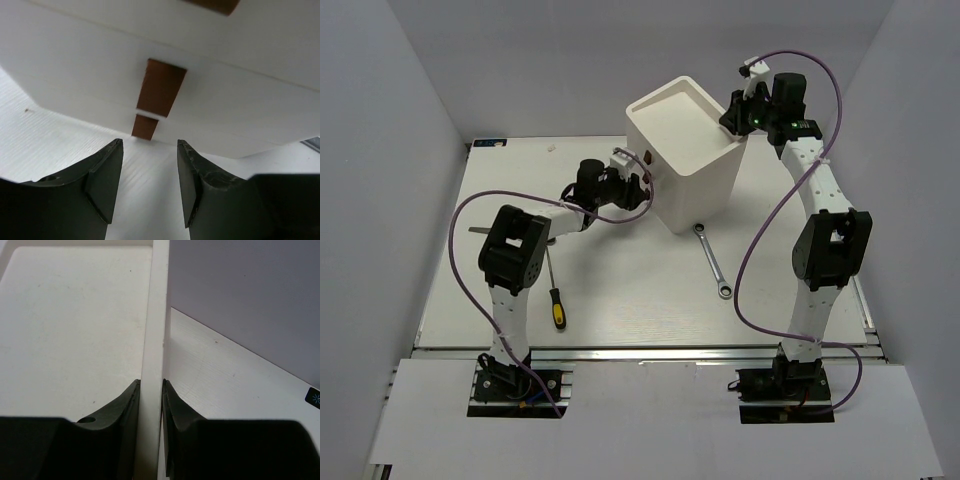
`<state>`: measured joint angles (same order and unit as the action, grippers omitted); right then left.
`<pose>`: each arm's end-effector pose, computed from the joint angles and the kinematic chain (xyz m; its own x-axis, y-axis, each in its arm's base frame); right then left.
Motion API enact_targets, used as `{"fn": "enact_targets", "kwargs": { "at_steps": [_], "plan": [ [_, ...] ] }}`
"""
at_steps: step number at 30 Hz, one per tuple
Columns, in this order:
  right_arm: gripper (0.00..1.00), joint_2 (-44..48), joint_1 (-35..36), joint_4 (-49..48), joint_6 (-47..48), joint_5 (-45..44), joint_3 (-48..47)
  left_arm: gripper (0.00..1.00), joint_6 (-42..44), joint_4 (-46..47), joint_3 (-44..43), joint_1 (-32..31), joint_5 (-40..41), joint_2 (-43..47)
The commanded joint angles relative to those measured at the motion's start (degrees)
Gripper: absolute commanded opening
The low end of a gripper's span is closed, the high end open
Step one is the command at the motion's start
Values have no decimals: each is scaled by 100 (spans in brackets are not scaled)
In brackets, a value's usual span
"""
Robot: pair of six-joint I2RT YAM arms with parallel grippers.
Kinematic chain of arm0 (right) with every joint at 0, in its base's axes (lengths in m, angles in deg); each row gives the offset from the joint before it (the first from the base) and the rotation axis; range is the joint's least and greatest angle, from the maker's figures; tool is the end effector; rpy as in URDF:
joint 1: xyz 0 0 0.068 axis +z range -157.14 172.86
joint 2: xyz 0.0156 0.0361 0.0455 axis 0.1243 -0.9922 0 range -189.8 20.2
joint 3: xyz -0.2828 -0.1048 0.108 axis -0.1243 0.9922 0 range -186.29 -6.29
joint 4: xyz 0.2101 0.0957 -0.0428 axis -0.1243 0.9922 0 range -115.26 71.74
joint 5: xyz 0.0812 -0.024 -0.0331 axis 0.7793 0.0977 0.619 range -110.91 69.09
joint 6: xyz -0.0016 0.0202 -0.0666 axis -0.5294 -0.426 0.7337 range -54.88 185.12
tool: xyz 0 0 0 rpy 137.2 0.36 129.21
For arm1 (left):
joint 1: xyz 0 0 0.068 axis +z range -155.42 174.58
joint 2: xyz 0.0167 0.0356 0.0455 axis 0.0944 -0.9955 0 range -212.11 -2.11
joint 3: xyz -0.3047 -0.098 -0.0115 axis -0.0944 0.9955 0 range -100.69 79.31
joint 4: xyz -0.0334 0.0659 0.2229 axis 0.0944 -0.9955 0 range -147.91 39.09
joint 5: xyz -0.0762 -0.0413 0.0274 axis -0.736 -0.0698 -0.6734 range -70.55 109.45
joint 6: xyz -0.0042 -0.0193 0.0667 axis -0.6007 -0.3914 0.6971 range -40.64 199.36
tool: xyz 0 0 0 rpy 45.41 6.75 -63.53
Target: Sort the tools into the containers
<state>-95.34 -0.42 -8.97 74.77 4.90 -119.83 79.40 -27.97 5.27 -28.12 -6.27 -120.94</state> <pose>0.4855 0.0820 0.4089 -0.2208 -0.1781 -0.9589 -0.5608 0.8276 -0.0246 0.4357 -0.2090 0.2312 -0.3428 0.1440 -0.9283 0.7195 0.6756 -0.1609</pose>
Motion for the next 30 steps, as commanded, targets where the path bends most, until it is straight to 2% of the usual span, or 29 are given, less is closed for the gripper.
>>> {"fn": "enact_targets", "kwargs": {
  "at_steps": [1,8,13,17,25,30],
  "plan": [
    [0,58,330,1007,-130,610,314,57,199,-132,-338,-77,-267,-123],
    [0,120,488,1016,-209,672,376,56,454,-570,-787,-173,-198,-466],
    [0,120,497,1042,-218,698,350,55,568,-668,-805,-182,66,-527],
    [0,155,497,1051,-218,742,420,49,551,-686,-919,-182,67,-641],
    [0,217,523,1078,-165,681,525,9,436,-562,-1104,-182,49,-695],
    [0,199,532,1043,-139,452,525,0,471,-510,-814,-165,242,-493]
  ]
}}
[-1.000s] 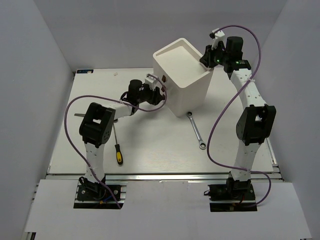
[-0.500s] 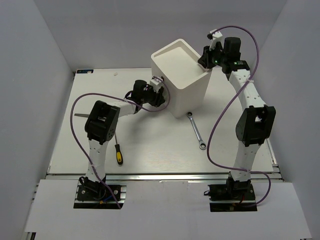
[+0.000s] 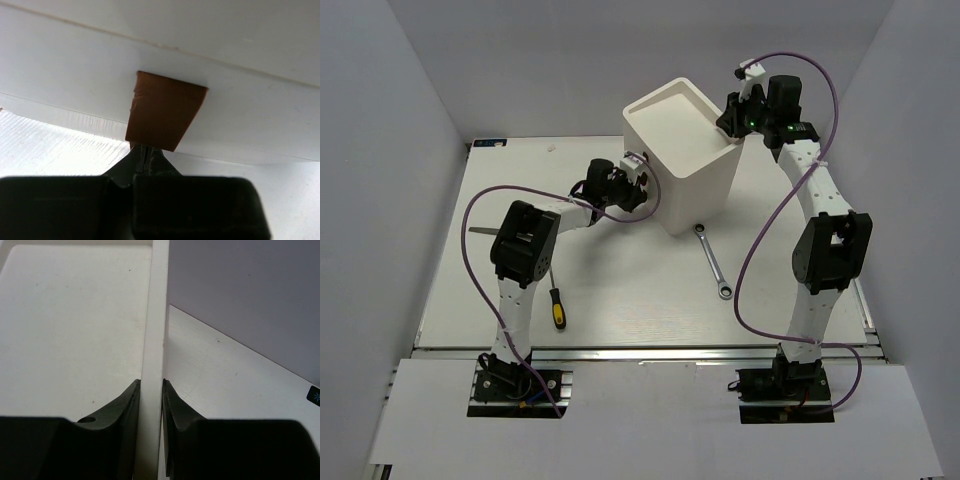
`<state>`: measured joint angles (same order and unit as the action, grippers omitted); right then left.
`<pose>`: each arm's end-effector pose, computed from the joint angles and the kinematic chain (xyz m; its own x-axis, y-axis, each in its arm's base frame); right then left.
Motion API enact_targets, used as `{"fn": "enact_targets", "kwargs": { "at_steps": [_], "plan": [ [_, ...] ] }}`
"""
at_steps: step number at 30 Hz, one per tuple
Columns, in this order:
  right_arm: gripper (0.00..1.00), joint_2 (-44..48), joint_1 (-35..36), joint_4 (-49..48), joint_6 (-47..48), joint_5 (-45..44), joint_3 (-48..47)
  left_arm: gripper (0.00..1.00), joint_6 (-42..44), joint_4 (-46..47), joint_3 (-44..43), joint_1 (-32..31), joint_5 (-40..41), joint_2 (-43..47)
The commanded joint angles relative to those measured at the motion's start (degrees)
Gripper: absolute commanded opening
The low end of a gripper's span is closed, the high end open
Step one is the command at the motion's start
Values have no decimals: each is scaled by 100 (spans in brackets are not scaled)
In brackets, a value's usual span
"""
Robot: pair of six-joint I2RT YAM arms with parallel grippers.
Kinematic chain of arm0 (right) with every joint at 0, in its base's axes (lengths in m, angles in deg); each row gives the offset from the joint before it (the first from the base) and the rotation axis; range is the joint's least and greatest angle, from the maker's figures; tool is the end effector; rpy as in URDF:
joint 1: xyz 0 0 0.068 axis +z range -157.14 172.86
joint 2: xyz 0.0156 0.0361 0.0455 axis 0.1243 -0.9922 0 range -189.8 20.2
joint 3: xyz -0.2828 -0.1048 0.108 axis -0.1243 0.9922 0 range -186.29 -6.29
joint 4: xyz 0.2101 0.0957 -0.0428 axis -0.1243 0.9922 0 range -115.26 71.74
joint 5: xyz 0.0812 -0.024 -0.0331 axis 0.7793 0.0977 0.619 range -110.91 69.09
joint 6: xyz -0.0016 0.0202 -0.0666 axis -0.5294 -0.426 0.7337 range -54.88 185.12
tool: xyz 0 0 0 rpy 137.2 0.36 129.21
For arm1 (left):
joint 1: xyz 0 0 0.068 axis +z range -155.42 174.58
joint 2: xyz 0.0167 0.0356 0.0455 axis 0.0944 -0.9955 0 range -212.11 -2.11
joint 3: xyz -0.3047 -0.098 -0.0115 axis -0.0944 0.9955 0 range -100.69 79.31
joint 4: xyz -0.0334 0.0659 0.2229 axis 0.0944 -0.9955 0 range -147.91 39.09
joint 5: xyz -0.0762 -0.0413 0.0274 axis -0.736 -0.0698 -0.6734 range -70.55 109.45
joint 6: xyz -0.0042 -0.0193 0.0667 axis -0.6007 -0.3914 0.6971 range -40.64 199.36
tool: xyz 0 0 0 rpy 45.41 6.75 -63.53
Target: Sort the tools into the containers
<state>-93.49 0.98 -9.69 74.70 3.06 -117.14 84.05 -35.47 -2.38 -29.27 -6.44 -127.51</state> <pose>0.4759 0.0911 0.4094 -0.2233 -0.1856 -0.9569 -0.5556 0.8309 -0.0315 0.4555 -0.2285 0.2032 -0.3732 0.2453 -0.8947 0.7485 0.6495 -0.1341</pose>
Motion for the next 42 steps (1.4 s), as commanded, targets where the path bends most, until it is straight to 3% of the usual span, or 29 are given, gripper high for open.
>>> {"fn": "enact_targets", "kwargs": {
  "at_steps": [1,11,21,22,23,24,26,27,29,32,38,42],
  "plan": [
    [0,-4,383,1123,-132,531,257,0,-3,275,38,-40,338,296],
    [0,-180,375,1097,-150,-41,151,0,-47,381,1567,434,611,1403],
    [0,-189,375,1106,-36,-173,142,0,-170,56,1903,575,770,1783],
    [1,-189,375,1114,-36,-147,134,15,-205,3,1868,575,778,1791],
    [9,-189,375,1106,-18,-129,125,27,-283,-23,1832,575,831,1791],
    [24,-180,375,1132,17,-86,90,34,-415,-76,1797,575,936,1800],
    [33,-162,375,1141,70,46,63,53,-625,-164,1683,575,1033,1853],
    [42,-136,375,1158,87,82,11,58,-801,-321,1631,584,1129,1879],
    [49,-92,366,1167,140,231,-59,66,-943,-489,1490,610,1349,1958],
    [64,-31,313,1167,210,398,-314,70,-1258,-630,1507,698,1358,2177],
    [76,31,164,1229,534,723,-982,72,-1961,-928,1612,970,1707,2757],
    [80,206,111,1229,843,759,-1281,68,-2718,-1822,1367,1172,1895,2951]
  ]
}}
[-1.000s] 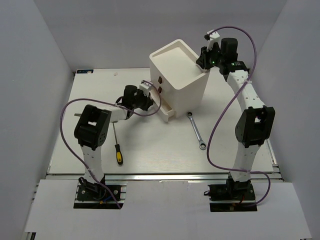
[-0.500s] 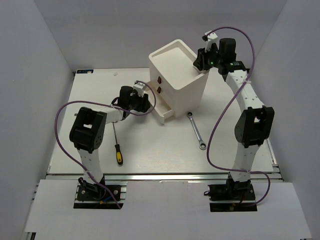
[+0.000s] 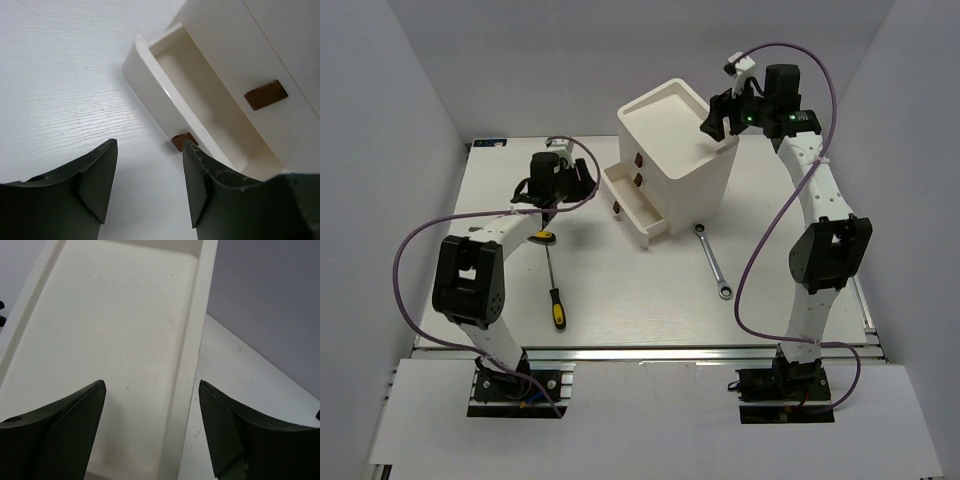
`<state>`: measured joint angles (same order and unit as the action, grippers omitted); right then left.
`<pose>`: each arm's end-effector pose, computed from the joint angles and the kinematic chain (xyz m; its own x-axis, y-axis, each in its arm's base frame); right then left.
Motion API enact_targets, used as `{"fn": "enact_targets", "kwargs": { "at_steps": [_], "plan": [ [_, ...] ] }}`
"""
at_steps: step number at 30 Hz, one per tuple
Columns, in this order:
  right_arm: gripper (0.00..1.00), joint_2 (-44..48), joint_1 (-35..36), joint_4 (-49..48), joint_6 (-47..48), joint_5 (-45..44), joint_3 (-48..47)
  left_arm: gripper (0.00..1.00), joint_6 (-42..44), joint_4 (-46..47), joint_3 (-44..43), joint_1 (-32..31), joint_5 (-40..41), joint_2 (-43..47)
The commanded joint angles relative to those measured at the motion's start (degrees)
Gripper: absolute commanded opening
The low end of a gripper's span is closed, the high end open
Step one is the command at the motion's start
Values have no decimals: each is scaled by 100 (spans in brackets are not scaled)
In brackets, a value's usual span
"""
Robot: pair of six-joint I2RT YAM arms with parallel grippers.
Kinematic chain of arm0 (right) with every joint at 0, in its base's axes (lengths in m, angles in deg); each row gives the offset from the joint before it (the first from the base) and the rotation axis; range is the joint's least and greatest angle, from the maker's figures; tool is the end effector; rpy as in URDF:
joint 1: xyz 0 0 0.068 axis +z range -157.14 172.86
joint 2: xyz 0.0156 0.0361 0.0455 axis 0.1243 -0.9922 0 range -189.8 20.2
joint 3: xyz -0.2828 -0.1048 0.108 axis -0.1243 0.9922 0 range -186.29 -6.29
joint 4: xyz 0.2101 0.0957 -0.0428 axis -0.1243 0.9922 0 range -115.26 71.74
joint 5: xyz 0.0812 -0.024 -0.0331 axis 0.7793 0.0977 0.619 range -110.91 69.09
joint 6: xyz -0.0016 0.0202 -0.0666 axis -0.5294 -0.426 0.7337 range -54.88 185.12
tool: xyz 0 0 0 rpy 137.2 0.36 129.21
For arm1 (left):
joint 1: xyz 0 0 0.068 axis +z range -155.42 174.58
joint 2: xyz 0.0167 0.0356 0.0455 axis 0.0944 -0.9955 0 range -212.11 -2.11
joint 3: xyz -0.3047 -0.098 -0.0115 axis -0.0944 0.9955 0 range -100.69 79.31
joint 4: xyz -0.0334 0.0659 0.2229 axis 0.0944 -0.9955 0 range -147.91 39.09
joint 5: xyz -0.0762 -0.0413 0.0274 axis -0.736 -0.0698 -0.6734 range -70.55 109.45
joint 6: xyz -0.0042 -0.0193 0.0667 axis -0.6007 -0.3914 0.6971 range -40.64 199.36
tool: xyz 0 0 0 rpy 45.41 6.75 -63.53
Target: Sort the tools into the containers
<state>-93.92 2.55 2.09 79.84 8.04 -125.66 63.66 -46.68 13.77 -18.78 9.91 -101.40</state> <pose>0.4608 0.1065 0.4320 -0.2089 -0.2614 -0.9424 -0.6643 0.7451 -0.0594 0.3837 -0.1009 0.2880 -0.5611 -0.1411 -0.8157 0.2247 0.9224 -0.3141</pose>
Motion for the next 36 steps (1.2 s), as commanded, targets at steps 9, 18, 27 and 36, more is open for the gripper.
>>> {"fn": "enact_targets", "kwargs": {
  "at_steps": [9,18,27,36],
  "plan": [
    [89,1944,-90,-1651,1418,1222,1892,61,-1786,-241,436,720,-204,1226],
    [49,3713,-100,-583,2638,3785,3974,74,-1620,-388,524,871,-751,2175],
    [32,4048,348,-27,1492,-35,6178,74,-2015,-124,1516,879,-804,3265],
    [55,3301,1017,-1311,-231,-2271,7060,76,-1972,-669,1922,871,-479,3987]
  ]
}}
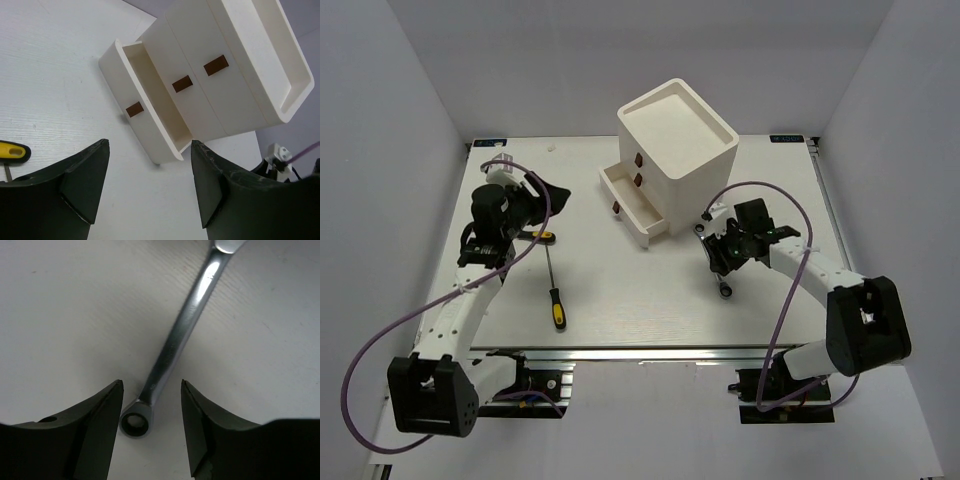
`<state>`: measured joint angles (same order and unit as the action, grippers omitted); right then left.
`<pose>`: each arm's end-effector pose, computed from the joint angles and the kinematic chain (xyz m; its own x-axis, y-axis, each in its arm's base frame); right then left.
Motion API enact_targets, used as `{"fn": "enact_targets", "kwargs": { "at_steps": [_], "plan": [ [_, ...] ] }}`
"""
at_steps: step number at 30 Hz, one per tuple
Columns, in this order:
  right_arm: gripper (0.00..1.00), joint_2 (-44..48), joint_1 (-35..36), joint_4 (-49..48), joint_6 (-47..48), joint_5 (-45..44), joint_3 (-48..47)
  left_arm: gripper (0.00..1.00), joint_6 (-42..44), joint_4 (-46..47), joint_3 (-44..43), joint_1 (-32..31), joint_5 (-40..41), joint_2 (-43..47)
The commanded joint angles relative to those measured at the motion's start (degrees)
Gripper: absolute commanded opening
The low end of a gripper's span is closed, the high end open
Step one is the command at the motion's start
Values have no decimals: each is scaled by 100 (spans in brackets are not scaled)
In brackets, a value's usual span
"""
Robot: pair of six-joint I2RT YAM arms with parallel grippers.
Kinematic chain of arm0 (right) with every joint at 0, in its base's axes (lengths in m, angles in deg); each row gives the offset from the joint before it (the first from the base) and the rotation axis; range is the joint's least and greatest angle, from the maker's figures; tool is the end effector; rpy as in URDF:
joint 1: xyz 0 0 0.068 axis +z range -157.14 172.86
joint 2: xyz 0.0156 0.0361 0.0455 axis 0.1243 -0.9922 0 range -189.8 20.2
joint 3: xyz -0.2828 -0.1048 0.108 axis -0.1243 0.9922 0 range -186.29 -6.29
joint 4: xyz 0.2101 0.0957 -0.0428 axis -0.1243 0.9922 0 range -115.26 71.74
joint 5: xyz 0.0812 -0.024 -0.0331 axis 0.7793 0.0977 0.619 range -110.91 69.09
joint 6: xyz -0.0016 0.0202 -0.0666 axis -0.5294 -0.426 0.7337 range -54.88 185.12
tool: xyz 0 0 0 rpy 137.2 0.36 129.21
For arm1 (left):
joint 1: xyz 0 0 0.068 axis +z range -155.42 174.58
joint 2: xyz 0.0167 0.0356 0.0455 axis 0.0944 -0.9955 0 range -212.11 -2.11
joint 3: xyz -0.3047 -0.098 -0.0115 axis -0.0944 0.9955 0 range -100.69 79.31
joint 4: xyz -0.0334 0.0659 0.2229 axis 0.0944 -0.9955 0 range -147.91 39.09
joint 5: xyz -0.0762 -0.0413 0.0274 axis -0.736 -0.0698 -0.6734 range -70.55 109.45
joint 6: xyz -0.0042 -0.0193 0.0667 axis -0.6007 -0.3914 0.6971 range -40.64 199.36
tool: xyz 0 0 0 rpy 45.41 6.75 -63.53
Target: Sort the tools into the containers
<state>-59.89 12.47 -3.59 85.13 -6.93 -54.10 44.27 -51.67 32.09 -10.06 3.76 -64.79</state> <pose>0.2374 0.0991 0.2526 -0.5583 -0.5516 -0.6197 -0.6925 0.7212 -0.0180 0.2223 -0.0335 0.3557 -0.4213 -0.5211 -0.7423 0.1154 0.7810 -0.6138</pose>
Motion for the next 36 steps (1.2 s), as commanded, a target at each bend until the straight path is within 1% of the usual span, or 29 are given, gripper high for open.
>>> {"fn": "enact_targets", "kwargs": {
  "at_steps": [1,5,7,12,21,24,27,30,31,36],
  "plan": [
    [56,-320,25,-769,-1014,-835,-123,76,-42,-197,151,7,144,413],
    [56,-735,33,-1068,-1385,-1291,-228,76,-112,-311,248,-1,180,581],
    [56,-928,42,-1147,-1508,-1371,-368,76,-121,-346,275,-1,241,651],
    [54,-1254,95,-1130,-1772,-1231,-589,76,-138,-443,354,7,294,748],
    [53,-1438,209,-1209,-1957,-1222,-501,76,-147,-443,372,-1,311,695],
    [51,-1553,218,-1209,-1957,-1231,-440,76,-147,-452,354,-1,303,669],
    [45,-1641,236,-1139,-1940,-1248,-378,76,-147,-469,319,-1,320,642],
    [36,-1641,227,-1052,-1878,-1248,-282,76,-147,-478,319,-1,347,634],
    [32,-1641,227,-1016,-1852,-1240,-255,76,-147,-470,319,-1,355,625],
    [21,-1545,227,-726,-1738,-1082,-62,76,-156,-434,328,-1,347,607]
  ]
}}
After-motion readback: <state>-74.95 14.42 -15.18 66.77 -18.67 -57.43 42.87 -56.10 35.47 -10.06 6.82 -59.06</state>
